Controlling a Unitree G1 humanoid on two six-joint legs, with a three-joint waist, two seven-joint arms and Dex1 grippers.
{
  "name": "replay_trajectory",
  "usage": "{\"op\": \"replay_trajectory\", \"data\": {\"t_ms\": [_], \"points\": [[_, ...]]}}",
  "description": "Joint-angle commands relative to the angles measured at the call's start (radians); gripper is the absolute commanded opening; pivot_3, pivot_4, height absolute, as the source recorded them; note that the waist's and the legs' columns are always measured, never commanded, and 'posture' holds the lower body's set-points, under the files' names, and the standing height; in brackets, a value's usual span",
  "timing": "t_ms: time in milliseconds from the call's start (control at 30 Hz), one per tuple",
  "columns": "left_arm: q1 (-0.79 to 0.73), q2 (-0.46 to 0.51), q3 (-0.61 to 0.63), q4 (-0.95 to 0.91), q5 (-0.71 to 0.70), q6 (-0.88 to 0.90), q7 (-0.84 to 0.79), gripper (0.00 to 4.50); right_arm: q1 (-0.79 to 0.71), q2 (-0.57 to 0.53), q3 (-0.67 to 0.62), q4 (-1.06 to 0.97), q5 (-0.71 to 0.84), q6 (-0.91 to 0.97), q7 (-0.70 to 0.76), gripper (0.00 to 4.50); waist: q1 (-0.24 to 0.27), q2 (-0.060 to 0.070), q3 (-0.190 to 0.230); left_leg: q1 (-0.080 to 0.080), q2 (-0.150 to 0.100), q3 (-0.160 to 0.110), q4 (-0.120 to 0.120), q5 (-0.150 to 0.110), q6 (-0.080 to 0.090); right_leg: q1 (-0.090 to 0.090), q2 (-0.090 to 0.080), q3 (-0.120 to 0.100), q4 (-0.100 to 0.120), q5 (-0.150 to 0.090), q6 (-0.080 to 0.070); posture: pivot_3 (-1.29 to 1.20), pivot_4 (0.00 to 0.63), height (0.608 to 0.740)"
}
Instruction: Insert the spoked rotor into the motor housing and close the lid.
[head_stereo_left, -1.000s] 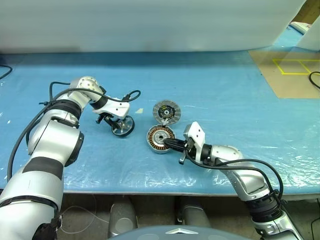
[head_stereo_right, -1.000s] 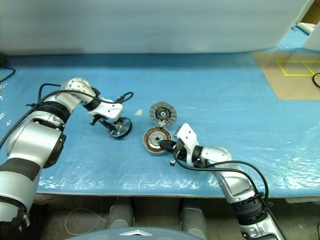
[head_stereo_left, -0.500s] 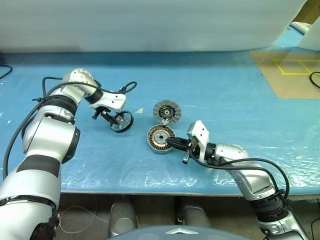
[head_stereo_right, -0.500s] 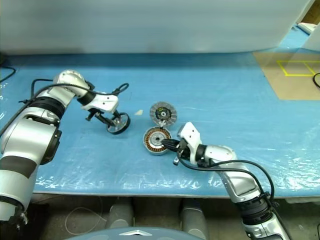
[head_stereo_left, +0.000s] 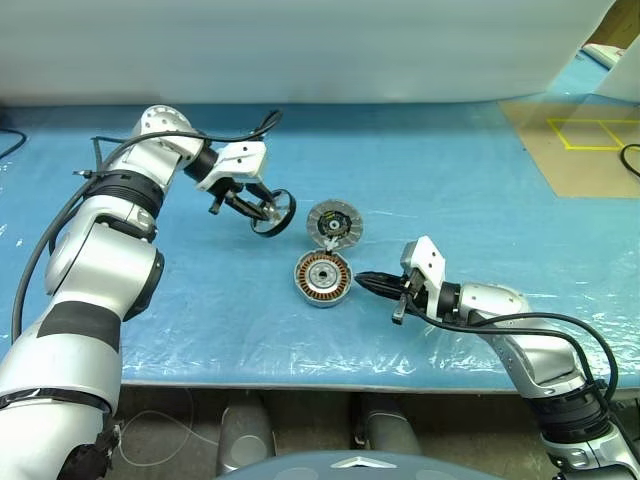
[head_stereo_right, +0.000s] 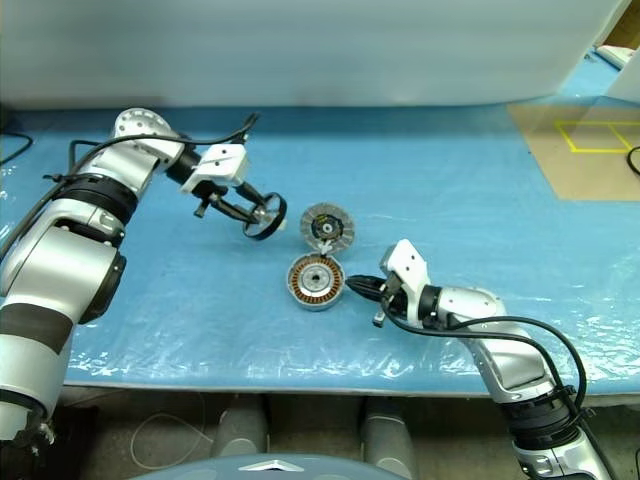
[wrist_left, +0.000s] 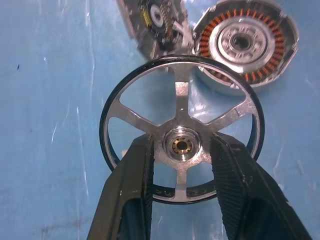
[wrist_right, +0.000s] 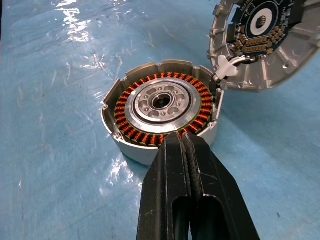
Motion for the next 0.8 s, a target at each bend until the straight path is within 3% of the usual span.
{"op": "replay_trajectory", "data": {"t_ms": [33,133,333,800], "points": [[0.010,0.057,-0.104,-0.167,-0.178,0.121,-0.004,1.31,-0.003,-0.019,-0.033,-0.002,0.011,-0.017,0.015,0.00,-0.002,0.000,0.000,0.000,0.000,0.000,0.000,0.000,0.000,0.000,0.000,0.000,0.000,0.000,0.000,0.00,0.150,0.740],[0.025,0.092,-0.166,-0.270,-0.266,0.191,-0.004,1.31,-0.008,-0.031,-0.035,0.013,0.004,-0.022,0.022,0.00,-0.002,0.000,0.000,0.000,0.000,0.000,0.000,0.000,0.000,0.000,0.000,0.000,0.001,0.000,-0.001,0.00,0.150,0.740],[0.065,0.075,-0.174,-0.319,-0.282,0.216,-0.004,1.31,-0.018,-0.049,-0.026,0.062,-0.030,-0.048,0.031,0.00,-0.001,0.000,0.000,0.000,0.000,0.000,0.001,0.000,0.000,0.000,0.000,0.001,0.001,-0.001,-0.003,0.00,0.150,0.740],[0.145,-0.090,-0.049,-0.267,-0.125,0.199,-0.004,1.31,-0.011,-0.037,-0.103,0.116,-0.025,-0.084,0.005,0.00,-0.002,0.000,0.000,-0.001,-0.001,0.000,0.003,0.000,0.000,0.002,0.000,0.001,0.002,-0.001,-0.002,0.00,0.150,0.740]]}}
